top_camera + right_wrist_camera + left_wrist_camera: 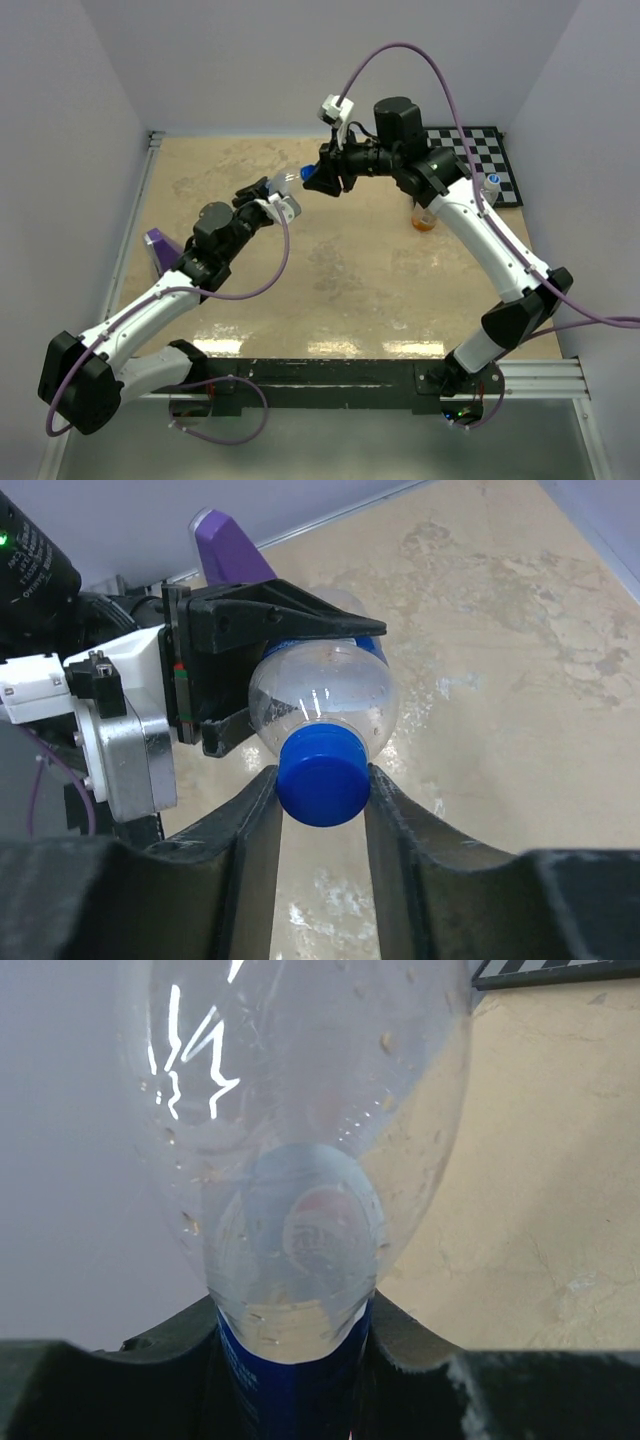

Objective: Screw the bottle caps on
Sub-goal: Screw the bottle cap onto the plastic bottle.

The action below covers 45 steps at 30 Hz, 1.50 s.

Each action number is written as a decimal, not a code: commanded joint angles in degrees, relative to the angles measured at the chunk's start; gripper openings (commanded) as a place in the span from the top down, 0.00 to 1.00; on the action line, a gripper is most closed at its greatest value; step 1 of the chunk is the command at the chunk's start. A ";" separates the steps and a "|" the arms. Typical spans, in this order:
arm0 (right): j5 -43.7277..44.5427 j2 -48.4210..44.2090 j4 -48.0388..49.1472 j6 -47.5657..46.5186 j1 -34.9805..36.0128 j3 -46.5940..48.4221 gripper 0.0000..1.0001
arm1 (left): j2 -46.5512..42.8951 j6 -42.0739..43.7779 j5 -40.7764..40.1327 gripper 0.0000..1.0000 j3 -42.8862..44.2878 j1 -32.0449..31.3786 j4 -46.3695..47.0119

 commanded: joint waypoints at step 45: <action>-6.46 -2.80 -9.82 -37.64 0.66 3.78 0.52 | -2.82 -0.78 8.07 0.70 0.78 0.35 -2.33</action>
